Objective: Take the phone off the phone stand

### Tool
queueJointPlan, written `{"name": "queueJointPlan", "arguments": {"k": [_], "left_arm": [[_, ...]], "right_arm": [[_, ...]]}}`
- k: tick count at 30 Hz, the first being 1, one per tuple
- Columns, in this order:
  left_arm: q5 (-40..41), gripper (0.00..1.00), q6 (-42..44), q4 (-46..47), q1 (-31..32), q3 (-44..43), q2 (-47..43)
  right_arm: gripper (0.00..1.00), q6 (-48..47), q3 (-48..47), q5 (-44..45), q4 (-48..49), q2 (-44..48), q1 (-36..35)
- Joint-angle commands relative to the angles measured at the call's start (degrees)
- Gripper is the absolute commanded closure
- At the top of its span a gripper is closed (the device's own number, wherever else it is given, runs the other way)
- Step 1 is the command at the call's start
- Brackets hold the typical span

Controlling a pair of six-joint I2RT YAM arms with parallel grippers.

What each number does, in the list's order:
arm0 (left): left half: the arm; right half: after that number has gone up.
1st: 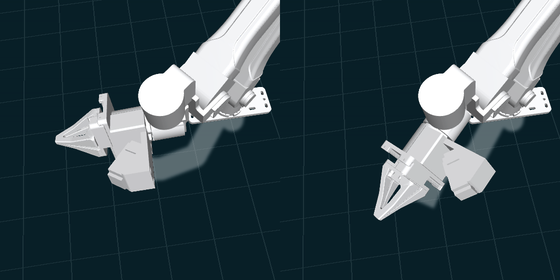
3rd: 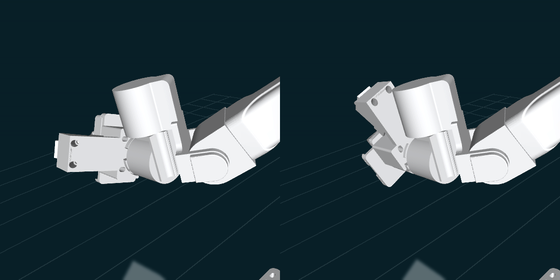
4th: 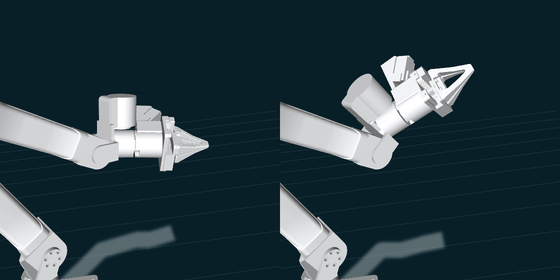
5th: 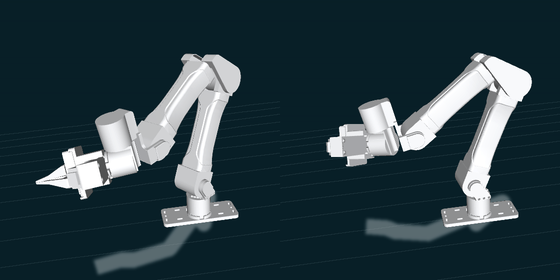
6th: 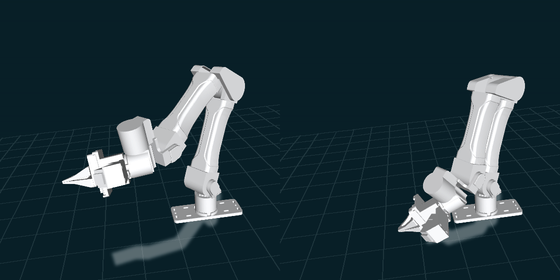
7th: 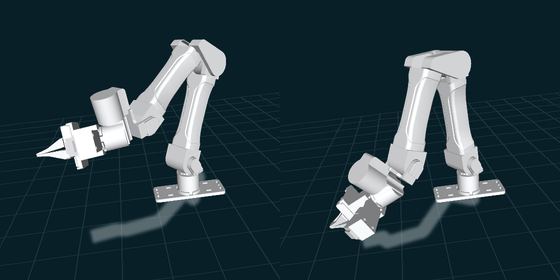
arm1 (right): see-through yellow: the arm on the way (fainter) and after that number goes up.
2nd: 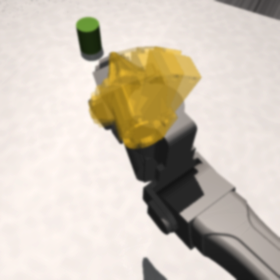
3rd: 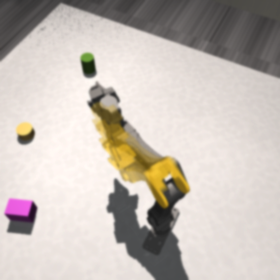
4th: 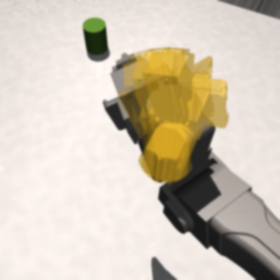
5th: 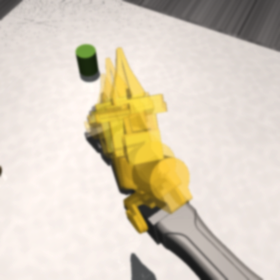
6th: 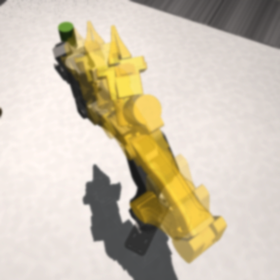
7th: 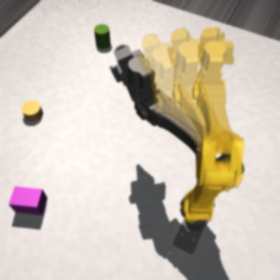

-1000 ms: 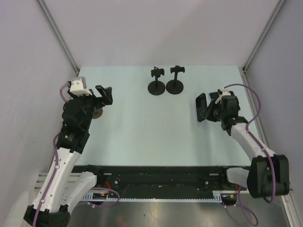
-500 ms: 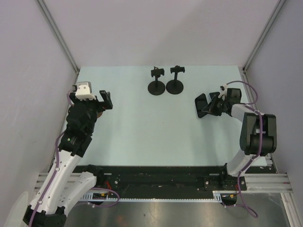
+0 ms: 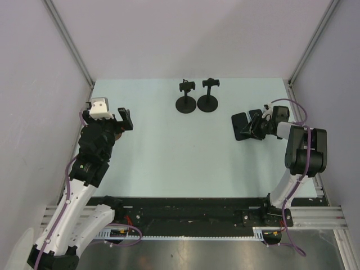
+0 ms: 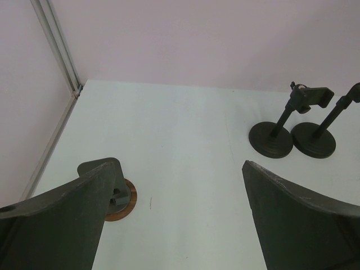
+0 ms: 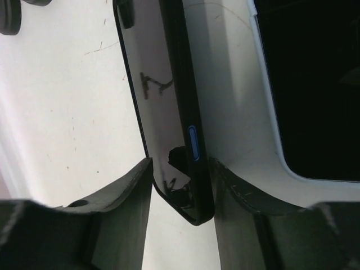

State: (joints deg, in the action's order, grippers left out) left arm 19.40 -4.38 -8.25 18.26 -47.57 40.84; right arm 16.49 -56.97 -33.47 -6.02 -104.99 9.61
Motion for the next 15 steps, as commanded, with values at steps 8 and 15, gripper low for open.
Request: {"name": "queueJointPlan", "arguments": {"k": [8, 15], "left_arm": [[0.82, 0.00, 1.92, 1.92, 0.37, 0.37, -0.15], [0.47, 0.00, 1.75, 1.92, 0.37, 0.46, -0.06]], "right_arm": [[0.20, -5.68, -3.23, 15.87, -5.22, 3.65, -3.27], [0.04, -9.63, -4.82, 29.68, -8.57, 6.11, -9.43]]}}
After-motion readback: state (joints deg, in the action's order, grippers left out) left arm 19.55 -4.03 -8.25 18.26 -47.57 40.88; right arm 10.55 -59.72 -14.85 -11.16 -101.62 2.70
